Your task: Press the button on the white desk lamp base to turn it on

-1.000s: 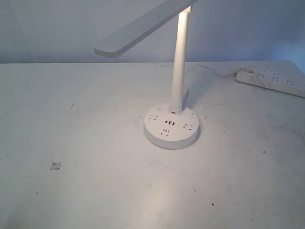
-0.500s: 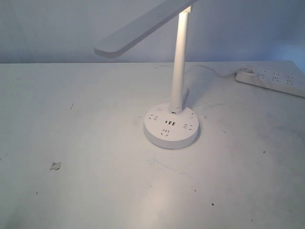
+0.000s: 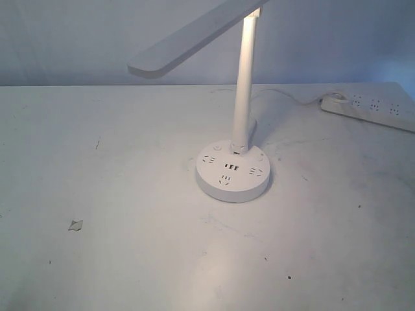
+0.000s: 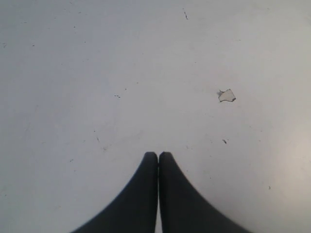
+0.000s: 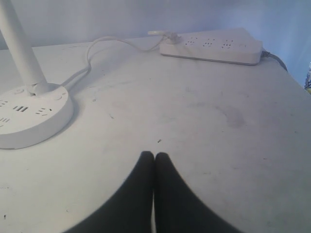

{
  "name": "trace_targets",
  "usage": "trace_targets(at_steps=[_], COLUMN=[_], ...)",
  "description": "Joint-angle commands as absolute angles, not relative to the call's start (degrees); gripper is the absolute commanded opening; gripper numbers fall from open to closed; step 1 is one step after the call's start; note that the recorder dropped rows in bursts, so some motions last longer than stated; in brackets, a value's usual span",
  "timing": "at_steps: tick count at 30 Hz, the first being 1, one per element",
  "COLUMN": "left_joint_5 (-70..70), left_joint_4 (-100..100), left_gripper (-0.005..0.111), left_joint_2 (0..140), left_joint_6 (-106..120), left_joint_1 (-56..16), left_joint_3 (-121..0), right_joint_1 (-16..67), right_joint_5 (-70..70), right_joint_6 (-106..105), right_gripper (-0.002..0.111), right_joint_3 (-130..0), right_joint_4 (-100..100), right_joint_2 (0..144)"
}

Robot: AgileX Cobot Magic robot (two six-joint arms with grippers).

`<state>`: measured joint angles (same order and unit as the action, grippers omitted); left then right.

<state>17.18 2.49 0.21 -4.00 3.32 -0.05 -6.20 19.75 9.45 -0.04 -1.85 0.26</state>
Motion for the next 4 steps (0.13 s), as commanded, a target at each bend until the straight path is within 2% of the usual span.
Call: trace_targets(at_steps=[1,4], left_joint_5=[17.4,17.4], left_joint_4=[2.4,2.4], left_gripper=[0.000,0.000], left_joint_2=[0.0,0.0], left_joint_6=[-4.1,-4.1], left_joint_1=[3.3,3.3], left_joint_3=[0.0,0.0], right_joint_1=[-6.4,-6.4], right_joint_5=[19.7,19.7], right_joint_6=[9.0,9.0], right_gripper=[0.000,0.000], right_joint_3=[0.0,0.0], right_joint_4=[-2.0,-2.0], right_joint_2=[0.0,0.0])
